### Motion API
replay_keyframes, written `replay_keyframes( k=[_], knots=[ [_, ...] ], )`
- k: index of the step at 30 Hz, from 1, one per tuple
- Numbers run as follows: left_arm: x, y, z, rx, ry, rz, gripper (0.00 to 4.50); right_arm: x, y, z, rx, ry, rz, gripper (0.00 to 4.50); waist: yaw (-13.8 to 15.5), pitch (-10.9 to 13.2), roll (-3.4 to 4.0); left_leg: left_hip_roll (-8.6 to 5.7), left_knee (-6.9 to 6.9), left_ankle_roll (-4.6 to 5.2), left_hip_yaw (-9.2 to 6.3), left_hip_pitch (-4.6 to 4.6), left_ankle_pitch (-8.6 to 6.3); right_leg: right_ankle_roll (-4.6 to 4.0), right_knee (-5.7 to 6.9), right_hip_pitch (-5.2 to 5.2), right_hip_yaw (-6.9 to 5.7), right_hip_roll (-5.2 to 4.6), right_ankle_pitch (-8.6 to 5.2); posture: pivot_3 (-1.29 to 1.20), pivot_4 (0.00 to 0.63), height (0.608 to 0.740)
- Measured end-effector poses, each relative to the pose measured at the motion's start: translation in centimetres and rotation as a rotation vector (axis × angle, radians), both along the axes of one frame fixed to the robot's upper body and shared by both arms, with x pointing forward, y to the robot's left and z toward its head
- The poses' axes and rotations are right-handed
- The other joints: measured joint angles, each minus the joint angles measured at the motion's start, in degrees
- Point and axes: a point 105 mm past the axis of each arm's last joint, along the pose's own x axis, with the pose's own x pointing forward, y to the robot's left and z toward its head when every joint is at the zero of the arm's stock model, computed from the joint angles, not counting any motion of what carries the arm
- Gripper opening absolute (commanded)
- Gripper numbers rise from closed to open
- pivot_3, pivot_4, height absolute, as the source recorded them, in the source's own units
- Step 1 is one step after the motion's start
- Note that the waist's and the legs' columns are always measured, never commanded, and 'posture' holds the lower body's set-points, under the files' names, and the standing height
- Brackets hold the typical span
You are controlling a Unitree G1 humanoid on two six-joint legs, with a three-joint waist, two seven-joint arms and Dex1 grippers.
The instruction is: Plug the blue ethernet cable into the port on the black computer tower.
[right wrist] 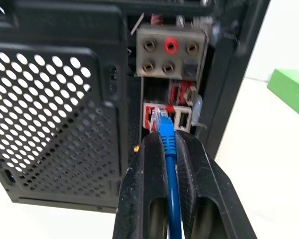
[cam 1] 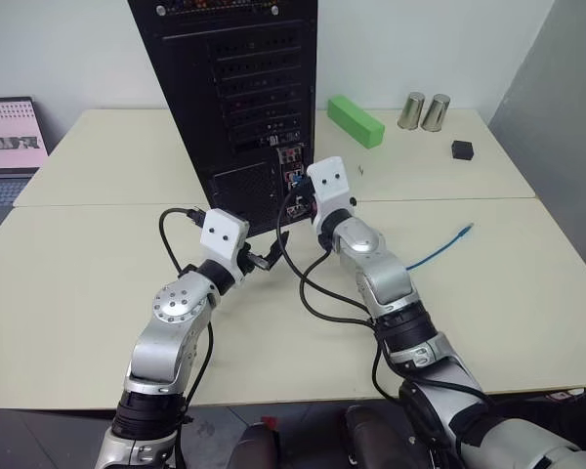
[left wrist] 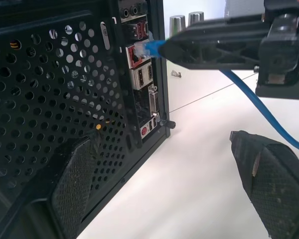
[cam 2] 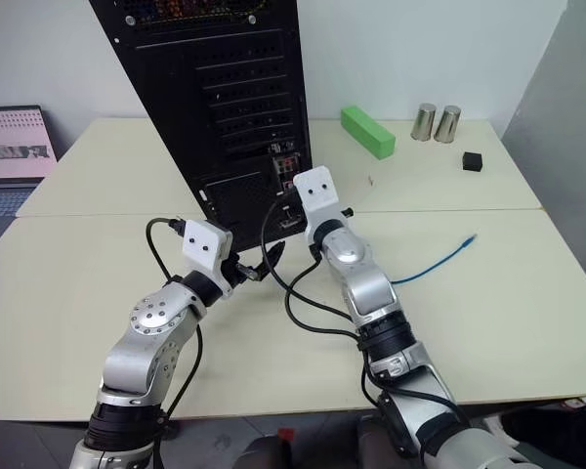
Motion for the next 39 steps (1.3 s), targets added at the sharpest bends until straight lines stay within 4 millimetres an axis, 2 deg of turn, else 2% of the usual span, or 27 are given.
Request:
replay_keyframes(
  k=[10,26,39],
  knots=[
    [0.0,0.0,0.0,0.001,0.0,-0.002,4.41,-0.2,0.0,0.0,-0.003,0.005,0.002,0.0,0.0,0.0,0.0,-0.01,0.0,0.0,0.0,-0.01,0.0,0.0,-0.01,-0.01,-0.01,-0.01,0.0,0.0,0.15,0.74],
    [0.0,0.0,0.0,0.002,-0.002,-0.002,4.41,0.1,0.0,-1.2,-0.015,0.043,-0.005,0.0,0.1,0.0,0.0,-0.01,0.0,0.0,0.0,-0.02,0.0,0.0,-0.01,-0.01,-0.01,-0.01,0.0,0.0,0.15,0.74],
    [-0.1,-0.1,0.2,0.002,-0.018,-0.007,4.41,0.2,0.1,-0.5,-0.013,0.021,-0.001,0.0,0.1,0.0,0.0,-0.01,0.01,0.0,0.0,-0.01,0.0,0.0,0.0,-0.01,-0.01,-0.01,0.0,0.0,0.15,0.74]
  ],
)
